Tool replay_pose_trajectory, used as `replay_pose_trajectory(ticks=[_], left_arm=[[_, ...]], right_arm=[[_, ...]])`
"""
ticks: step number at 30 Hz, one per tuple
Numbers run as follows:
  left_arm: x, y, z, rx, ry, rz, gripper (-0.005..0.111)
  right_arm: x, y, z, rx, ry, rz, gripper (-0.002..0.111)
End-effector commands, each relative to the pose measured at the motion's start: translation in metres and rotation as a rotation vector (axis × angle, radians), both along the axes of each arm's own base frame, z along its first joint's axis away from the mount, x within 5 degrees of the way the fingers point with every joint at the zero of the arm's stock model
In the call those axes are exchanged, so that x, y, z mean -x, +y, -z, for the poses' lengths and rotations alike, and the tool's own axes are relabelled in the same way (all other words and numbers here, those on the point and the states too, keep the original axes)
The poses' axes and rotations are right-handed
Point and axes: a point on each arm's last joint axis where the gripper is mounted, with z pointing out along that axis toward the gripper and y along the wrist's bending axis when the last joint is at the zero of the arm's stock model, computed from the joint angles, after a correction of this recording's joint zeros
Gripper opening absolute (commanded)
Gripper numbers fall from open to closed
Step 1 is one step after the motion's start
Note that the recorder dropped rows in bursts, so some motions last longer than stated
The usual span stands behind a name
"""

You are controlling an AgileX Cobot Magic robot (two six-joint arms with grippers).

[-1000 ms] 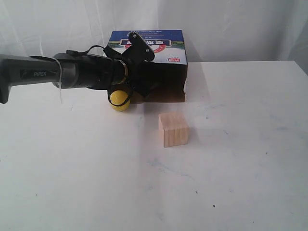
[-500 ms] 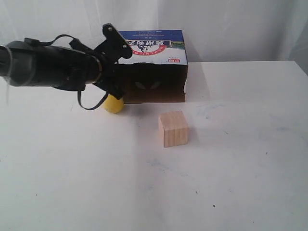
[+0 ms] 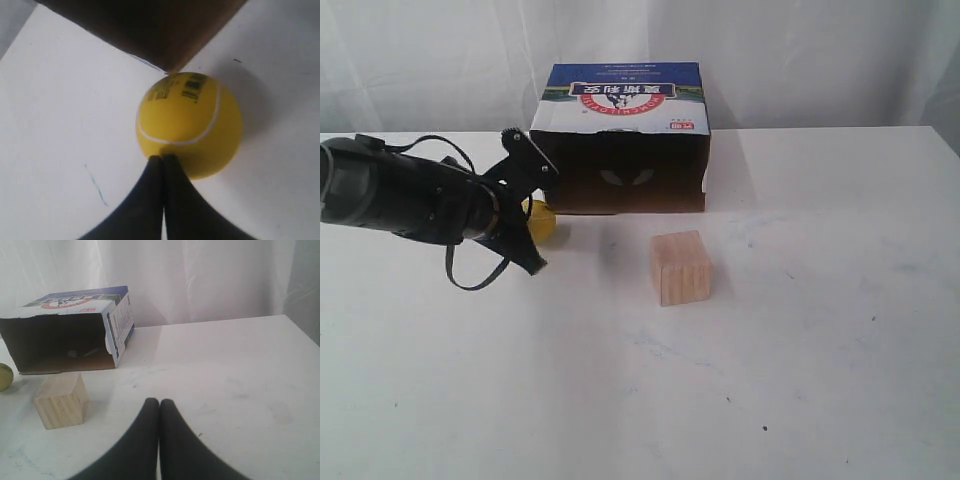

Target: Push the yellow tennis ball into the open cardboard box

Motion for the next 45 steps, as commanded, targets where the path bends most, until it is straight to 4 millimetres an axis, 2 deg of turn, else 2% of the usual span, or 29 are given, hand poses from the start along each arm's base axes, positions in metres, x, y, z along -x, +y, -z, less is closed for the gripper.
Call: replay_pose_trajectory(ticks=[1,7,20,32,45], left_arm=[[-0.007,-0.013,0.006,0.053,0.006,0.03,0.0],[-0.021,-0.028,-0.001,0.108,-0.03,0.056,0.0],[-0.044,-0.056,0.008,0.15,-0.053,0.106,0.0],[-0.076,-0.07,0.014,0.136,-0.115,0.137,0.0],[-0.103,-0.071,0.032,0.12,-0.149,0.12,0.0]], right_arm=[[0.0,0.0,0.001,0.0,-0.009,0.002,0.0],[0.0,0.0,0.001,0.0,-0.009,0.002,0.0],[0.0,0.0,0.001,0.0,-0.009,0.002,0.0],[0.0,0.0,0.001,0.0,-0.009,0.002,0.0],[0.0,0.0,0.001,0.0,-0.009,0.002,0.0]])
